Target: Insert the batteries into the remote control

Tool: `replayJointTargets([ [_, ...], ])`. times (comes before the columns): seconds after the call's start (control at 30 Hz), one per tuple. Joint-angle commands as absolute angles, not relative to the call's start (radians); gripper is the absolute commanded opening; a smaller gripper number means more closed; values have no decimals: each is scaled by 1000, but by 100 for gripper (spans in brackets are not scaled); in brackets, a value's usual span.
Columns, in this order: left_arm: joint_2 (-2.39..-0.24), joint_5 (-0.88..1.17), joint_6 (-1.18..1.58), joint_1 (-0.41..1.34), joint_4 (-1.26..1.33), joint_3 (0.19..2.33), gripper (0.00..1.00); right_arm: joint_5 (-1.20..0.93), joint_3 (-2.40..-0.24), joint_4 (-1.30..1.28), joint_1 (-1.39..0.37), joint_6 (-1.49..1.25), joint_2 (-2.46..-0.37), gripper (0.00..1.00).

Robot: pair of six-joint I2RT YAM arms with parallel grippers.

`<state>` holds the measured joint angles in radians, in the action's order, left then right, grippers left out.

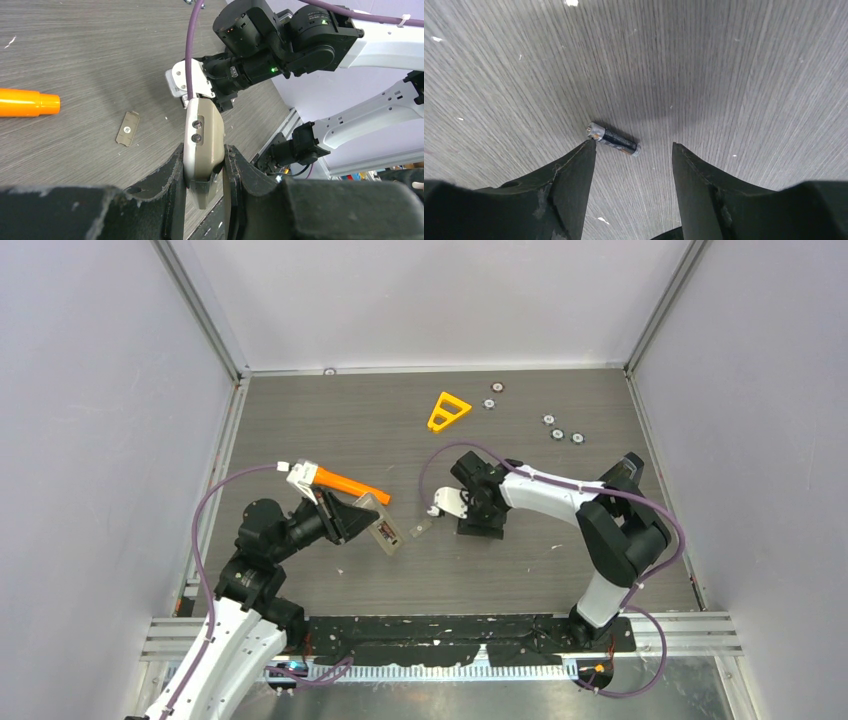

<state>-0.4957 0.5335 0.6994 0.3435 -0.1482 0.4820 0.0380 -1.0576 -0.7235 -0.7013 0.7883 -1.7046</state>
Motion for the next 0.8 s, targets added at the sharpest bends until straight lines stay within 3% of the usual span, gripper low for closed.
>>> replayJointTargets([
  [0.0,-499,535,706,335,-92,484,0,26,-1045,-659,-718,810,-1715,61],
  [0.1,-501,537,709,333,-88,483,1,27,-1047,-643,-720,816,-1725,57],
  [0.17,-501,538,710,332,-87,481,1,29,-1050,-640,-722,815,-1734,48],
  [0.23,-500,537,711,330,-87,480,0,36,-1056,-640,-722,809,-1744,30],
  [0.37,-491,535,712,327,-85,475,0,60,-1069,-628,-720,773,-1742,11],
  [0.4,-489,537,713,326,-82,472,0,76,-1078,-622,-721,742,-1731,10],
  [0.43,-487,537,714,325,-76,470,10,86,-1085,-607,-721,723,-1724,7],
  [0.47,-483,536,717,325,-72,465,1,95,-1105,-602,-718,679,-1706,6],
  [0.5,-479,537,720,324,-65,461,0,92,-1115,-595,-717,659,-1694,6],
  [0.53,-477,538,725,324,-55,457,0,78,-1137,-594,-715,612,-1666,17],
  [0.57,-475,543,732,324,-39,450,0,67,-1149,-590,-715,590,-1651,9],
  [0.77,-480,581,784,324,44,424,0,12,-1201,-495,-727,286,-1448,5],
])
